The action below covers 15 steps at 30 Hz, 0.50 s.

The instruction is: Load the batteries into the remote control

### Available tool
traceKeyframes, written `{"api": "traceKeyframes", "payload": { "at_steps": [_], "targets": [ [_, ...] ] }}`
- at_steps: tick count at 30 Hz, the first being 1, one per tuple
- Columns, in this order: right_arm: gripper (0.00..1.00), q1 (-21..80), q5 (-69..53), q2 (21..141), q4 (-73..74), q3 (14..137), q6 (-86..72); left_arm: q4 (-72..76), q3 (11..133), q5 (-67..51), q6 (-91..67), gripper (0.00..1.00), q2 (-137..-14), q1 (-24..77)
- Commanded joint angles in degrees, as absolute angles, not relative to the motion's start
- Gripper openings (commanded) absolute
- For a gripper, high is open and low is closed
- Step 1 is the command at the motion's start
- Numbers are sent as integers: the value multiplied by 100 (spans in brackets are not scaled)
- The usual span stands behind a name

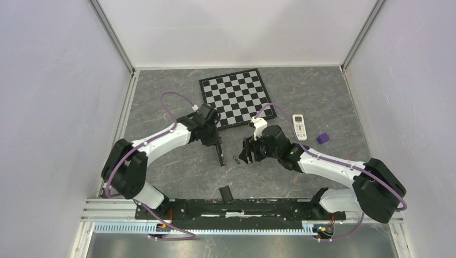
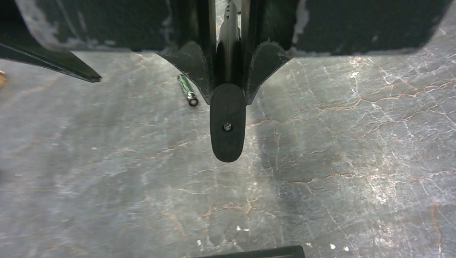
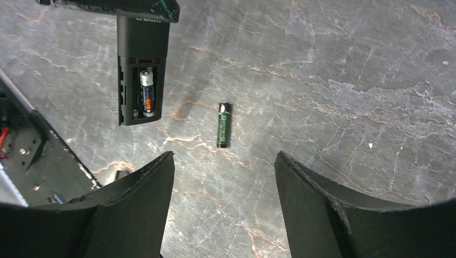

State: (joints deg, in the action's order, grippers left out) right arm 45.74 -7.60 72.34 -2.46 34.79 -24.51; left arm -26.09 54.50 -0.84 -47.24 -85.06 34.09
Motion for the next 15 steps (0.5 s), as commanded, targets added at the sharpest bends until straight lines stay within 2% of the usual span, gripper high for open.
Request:
{"api": "traceKeyframes", "payload": {
  "at_steps": [1,7,11,15],
  "targets": [
    [73,4564,-450,7391,-409,3421,-2211,-3558,6252,999,-4556,2,-9057,3872],
    [66,4564,-443,7635,-434,3350,-2307,-4378,7050,1992,-4766,2,-9760,4473],
    [56,4579,-736,7798,-530,3368,-2437,-4719,7454,2294,-4857,2,-10028,4698],
    [54,4620,-916,7912,-807,3348,-2753,-4931,7638,2500,-4895,2,-10170,4790]
  ]
}}
